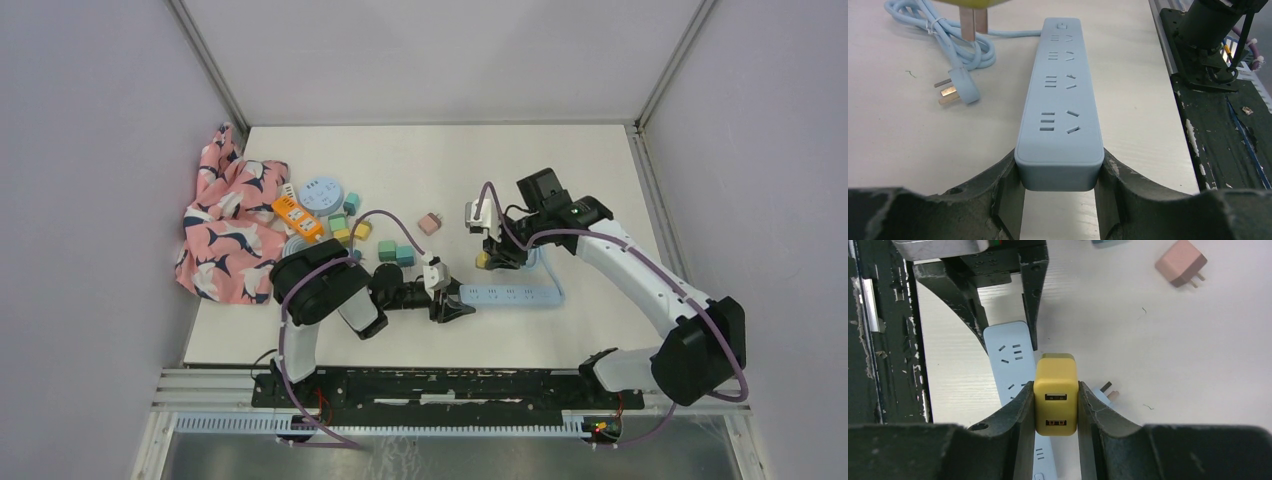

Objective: Pull the plug off the socket
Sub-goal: Remove the plug from the socket, then place the plug at the center of the board.

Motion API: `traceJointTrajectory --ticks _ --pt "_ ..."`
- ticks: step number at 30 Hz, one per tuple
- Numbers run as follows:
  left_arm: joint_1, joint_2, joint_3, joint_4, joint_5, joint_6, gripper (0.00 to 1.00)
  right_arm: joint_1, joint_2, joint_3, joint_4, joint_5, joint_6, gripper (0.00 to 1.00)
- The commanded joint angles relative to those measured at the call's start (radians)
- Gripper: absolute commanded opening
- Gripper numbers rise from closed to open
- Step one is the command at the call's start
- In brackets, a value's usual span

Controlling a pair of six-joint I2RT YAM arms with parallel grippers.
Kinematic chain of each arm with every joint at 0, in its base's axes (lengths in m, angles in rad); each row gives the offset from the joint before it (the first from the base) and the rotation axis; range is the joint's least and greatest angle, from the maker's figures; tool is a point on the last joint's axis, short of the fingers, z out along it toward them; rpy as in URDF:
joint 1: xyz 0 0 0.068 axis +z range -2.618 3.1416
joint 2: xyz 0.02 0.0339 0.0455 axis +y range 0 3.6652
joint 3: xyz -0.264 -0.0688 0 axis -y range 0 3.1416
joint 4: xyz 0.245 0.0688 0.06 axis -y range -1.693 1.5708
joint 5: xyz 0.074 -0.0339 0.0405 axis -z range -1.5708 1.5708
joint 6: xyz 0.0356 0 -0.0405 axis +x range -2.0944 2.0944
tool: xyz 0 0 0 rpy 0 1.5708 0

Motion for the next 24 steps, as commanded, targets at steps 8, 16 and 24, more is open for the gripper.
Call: traceJointTrajectory --ticks 8,16,24 --pt "0.009 0.007 0.01 0.027 -0.059 -0.041 0.17 -0.071 -0.013 0.008 0.057 -0.119 0.091 0.0" --pt "0.008 0.004 -0.001 0.022 -0.133 -0.042 0.69 -0.117 -0.002 -0.002 0.079 -0.175 0.129 0.0" --pt "0.008 -0.026 -0.056 0.089 -0.19 -0.043 0.75 -0.135 0.015 -0.008 0.093 -0.211 0.163 0.0"
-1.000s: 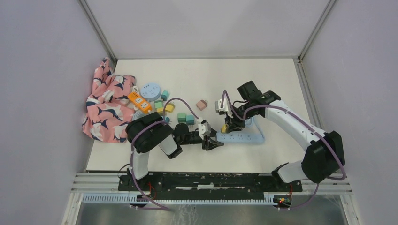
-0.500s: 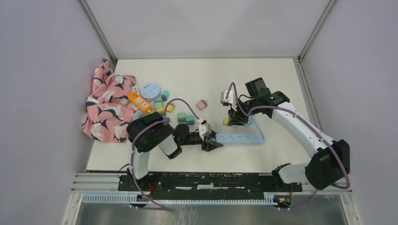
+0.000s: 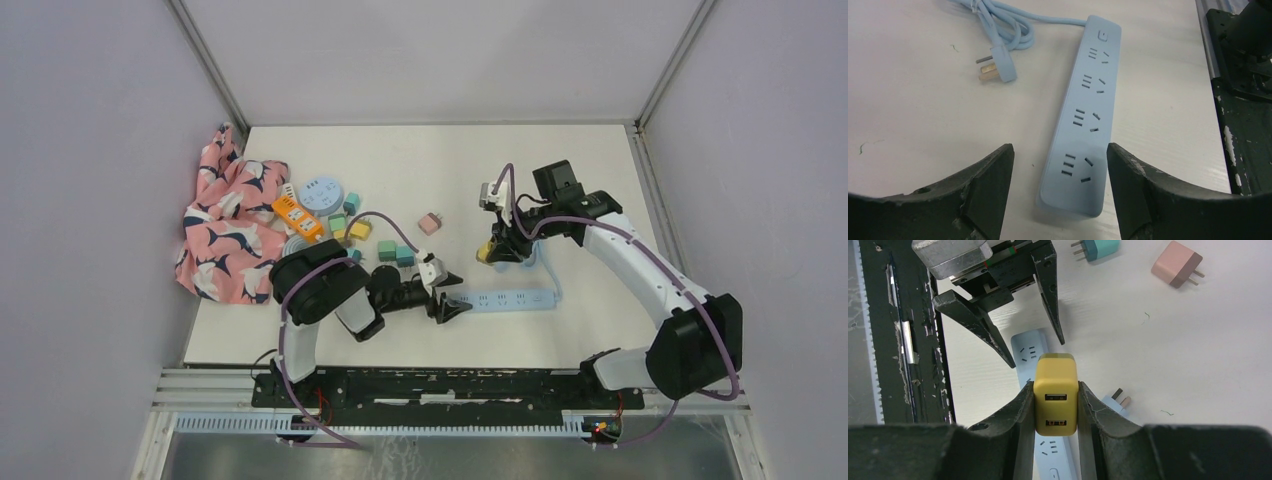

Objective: Pull the plug off the socket
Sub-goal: Place the plug at the center of the board.

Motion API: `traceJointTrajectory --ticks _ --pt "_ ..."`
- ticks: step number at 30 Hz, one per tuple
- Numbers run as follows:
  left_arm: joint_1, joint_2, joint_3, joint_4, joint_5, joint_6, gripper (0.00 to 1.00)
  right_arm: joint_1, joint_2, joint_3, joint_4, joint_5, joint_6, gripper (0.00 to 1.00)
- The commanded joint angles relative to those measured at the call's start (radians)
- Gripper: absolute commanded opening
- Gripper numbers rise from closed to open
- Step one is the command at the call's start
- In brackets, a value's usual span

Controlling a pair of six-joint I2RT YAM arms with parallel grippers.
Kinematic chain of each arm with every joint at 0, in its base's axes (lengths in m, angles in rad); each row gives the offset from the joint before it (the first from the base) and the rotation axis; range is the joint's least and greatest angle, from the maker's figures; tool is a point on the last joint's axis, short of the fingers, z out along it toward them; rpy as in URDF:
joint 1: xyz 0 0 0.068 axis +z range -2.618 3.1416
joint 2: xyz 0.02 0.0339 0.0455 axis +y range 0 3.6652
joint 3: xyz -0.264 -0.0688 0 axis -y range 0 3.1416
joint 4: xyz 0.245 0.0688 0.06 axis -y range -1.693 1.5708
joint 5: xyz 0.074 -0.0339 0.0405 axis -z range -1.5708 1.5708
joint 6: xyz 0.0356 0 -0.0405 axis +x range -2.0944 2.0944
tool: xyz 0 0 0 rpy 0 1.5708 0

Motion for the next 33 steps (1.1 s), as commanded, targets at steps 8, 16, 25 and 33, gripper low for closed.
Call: traceJointTrajectory --ticks 8,16,25,33 --pt "0.03 -0.268 -0.204 0.202 -0.274 -0.314 0.86 -0.03 0.075 -0.039 0.215 -0.167 0.33 0.04" --pt "0.058 -0.952 -0.098 -0.87 -0.573 -0.362 0.99 0.039 0.222 0.002 0.467 -0.054 0.646 0.09" --pt "0.057 -1.481 -0.036 -1.388 -0.794 -0.387 1.0 0.275 0.632 0.426 0.601 0.125 0.972 0.19" --pt "0.058 -1.606 -0.057 -1.512 -0.793 -0.46 0.99 0.341 0.942 0.824 0.467 0.157 1.071 0.5"
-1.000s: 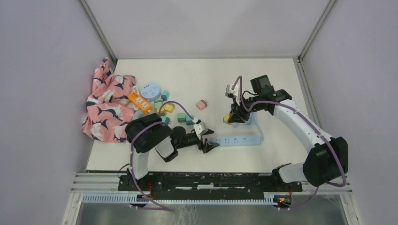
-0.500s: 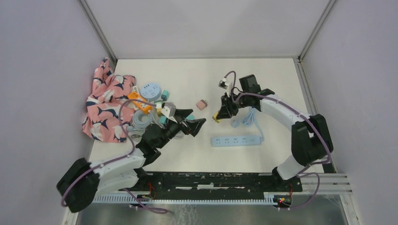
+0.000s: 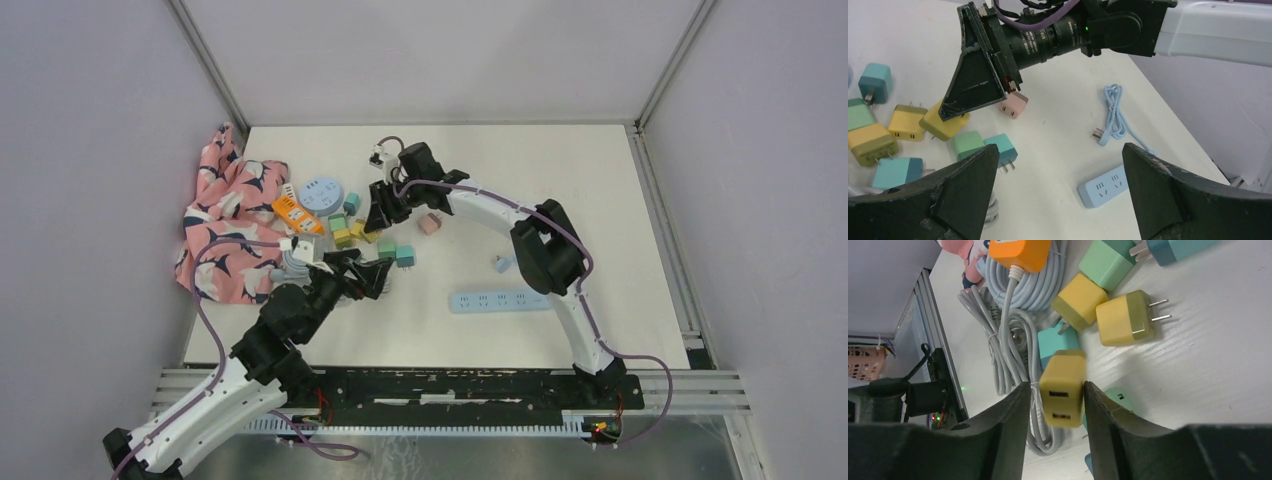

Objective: Pull the plug off the socket
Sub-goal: Place the plug at the center of the board.

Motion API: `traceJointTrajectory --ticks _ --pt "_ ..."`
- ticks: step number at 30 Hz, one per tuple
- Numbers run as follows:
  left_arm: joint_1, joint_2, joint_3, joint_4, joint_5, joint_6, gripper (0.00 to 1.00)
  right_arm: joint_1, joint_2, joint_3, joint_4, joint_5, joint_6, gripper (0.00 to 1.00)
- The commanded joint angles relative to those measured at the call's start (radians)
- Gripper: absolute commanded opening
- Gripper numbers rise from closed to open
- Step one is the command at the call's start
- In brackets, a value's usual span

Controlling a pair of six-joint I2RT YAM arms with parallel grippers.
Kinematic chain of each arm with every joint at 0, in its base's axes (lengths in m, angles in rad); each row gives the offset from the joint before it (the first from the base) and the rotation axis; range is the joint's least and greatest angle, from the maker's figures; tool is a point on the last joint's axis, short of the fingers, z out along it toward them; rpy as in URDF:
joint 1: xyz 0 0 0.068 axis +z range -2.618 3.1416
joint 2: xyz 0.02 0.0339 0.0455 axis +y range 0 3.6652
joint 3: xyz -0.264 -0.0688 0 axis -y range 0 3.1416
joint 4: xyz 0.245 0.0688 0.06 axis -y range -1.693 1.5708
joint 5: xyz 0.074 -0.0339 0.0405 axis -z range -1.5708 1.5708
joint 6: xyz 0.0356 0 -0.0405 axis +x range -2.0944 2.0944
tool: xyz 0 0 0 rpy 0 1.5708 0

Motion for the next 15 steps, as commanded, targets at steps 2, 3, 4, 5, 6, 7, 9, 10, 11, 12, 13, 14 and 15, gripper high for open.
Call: traceJointTrajectory --ticks 2,3,4,5,6,7,9,10,11,12,13,14,15 --pt "0.003 -0.018 -0.001 -0.096 -0.003 -0.074 0.98 -0.001 0.038 0.134 -0.08 0.029 0.028 0.59" --pt "0.003 -0.016 -0.006 -0.092 0.007 -0.08 0.98 -0.013 0.016 0.117 -0.084 0.02 0.012 0.63" --pt "0.002 -0.013 -0.017 -0.079 0.016 -0.087 0.98 -0.028 -0.014 0.093 -0.082 0.007 0.002 0.65" --pt "0.003 -0.01 -0.029 -0.059 0.029 -0.094 0.98 -0.048 -0.05 0.063 -0.078 -0.008 -0.009 0.66" --pt "0.002 -0.01 -0.045 -0.033 0.046 -0.099 0.98 -0.074 -0.095 0.034 -0.078 -0.022 -0.027 0.68" --pt "0.003 -0.009 -0.063 0.004 0.07 -0.105 0.98 -0.098 -0.158 0.003 -0.092 -0.047 -0.058 0.68" --pt "0.003 -0.005 -0.103 0.089 0.121 -0.105 0.98 -0.148 -0.271 -0.069 -0.149 -0.131 -0.14 0.68" --pt "0.003 0.002 -0.122 0.14 0.153 -0.098 0.98 -0.177 -0.325 -0.102 -0.202 -0.177 -0.206 0.68" --pt "0.003 0.011 -0.148 0.215 0.191 -0.087 0.98 -0.206 -0.387 -0.135 -0.264 -0.228 -0.291 0.68" --pt "0.003 0.023 -0.172 0.278 0.228 -0.073 0.98 -0.235 -0.447 -0.169 -0.331 -0.271 -0.369 0.68" --pt "0.003 0.043 -0.195 0.348 0.262 -0.063 0.98 -0.263 -0.502 -0.205 -0.398 -0.299 -0.458 0.68" --pt "0.003 0.067 -0.214 0.412 0.286 -0.057 0.98 -0.29 -0.556 -0.239 -0.466 -0.322 -0.538 0.68" --pt "0.003 0.1 -0.229 0.478 0.31 -0.048 0.98 -0.317 -0.604 -0.276 -0.528 -0.333 -0.61 0.68"
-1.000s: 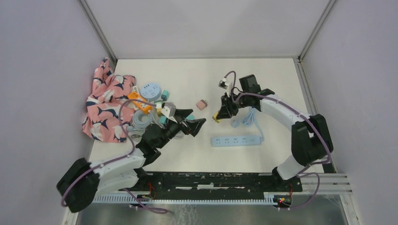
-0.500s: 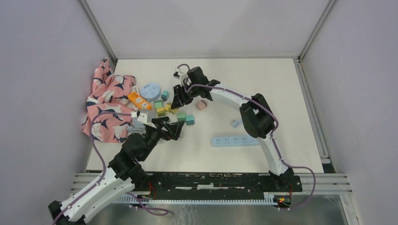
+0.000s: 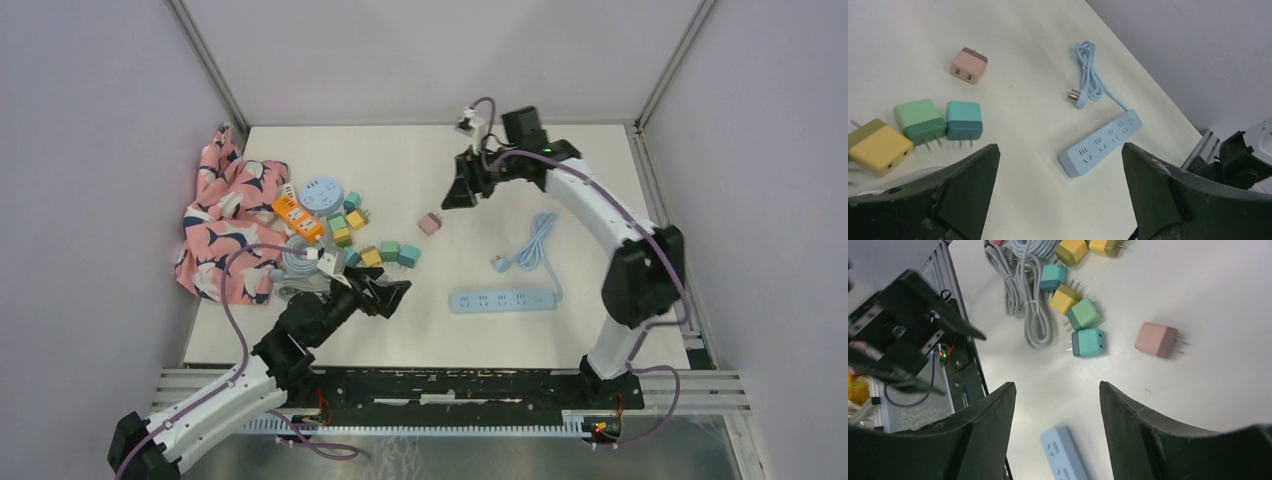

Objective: Pull the plug off the socket
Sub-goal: Place the plug at the center of the board, then pick up the socket from the center of the board.

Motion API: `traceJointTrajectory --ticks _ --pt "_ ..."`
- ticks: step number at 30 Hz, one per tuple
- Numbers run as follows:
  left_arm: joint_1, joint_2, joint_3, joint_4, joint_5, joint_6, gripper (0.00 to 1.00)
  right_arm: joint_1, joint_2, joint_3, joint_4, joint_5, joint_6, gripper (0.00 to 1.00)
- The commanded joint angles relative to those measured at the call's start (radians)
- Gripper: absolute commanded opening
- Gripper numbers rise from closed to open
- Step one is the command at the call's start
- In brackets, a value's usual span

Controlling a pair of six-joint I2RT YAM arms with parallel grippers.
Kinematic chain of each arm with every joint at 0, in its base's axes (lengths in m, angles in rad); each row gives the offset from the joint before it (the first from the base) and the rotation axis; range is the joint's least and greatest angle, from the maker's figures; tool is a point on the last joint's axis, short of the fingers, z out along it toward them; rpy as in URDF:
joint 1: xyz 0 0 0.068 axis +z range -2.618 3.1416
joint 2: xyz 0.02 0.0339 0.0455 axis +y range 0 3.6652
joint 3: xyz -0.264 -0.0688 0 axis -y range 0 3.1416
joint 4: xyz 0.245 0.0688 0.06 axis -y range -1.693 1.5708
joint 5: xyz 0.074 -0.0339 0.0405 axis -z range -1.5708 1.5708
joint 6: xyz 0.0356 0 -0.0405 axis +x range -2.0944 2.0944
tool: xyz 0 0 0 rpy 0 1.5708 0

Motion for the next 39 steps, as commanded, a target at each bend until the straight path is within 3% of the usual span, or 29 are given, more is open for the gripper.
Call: traceJointTrajectory --ticks 1,4,7,9,11,16,21,24,30,34,39 --pt "0.003 0.112 -0.059 0.388 0.172 0.019 0.98 -0.105 -0.288 -0.119 -0.304 -0.175 -0.419 0.68" --pt "0.003 0.256 -0.042 0.504 0.232 0.058 0.97 -0.159 -0.395 -0.273 -0.357 -0.243 -0.517 0.68" --pt "0.003 0.432 0.008 0.577 0.296 0.113 0.97 -0.246 -0.498 -0.452 -0.241 -0.311 -0.526 0.66" --pt "0.004 0.538 0.041 0.617 0.325 0.143 0.96 -0.28 -0.53 -0.486 -0.179 -0.293 -0.488 0.65" --pt "0.003 0.629 0.085 0.619 0.34 0.172 0.92 -0.29 -0.523 -0.459 -0.221 -0.302 -0.517 0.65" --pt "-0.01 0.781 0.195 0.509 0.294 0.222 0.9 -0.313 -0.504 -0.425 -0.286 -0.302 -0.558 0.65" --pt "-0.146 0.868 0.32 0.332 0.113 0.385 0.9 -0.337 -0.508 -0.429 -0.279 -0.31 -0.553 0.65" --pt "-0.188 0.931 0.377 0.26 0.086 0.485 0.91 -0.351 -0.507 -0.428 -0.273 -0.318 -0.543 0.65" --pt "-0.205 1.055 0.465 0.176 0.184 0.724 0.93 -0.367 -0.511 -0.439 -0.25 -0.34 -0.518 0.65" --pt "-0.204 1.151 0.569 0.084 0.243 0.811 0.93 -0.371 -0.51 -0.44 -0.243 -0.344 -0.513 0.66" --pt "-0.203 1.272 0.702 -0.034 0.412 0.867 0.91 -0.374 -0.51 -0.441 -0.243 -0.346 -0.512 0.66"
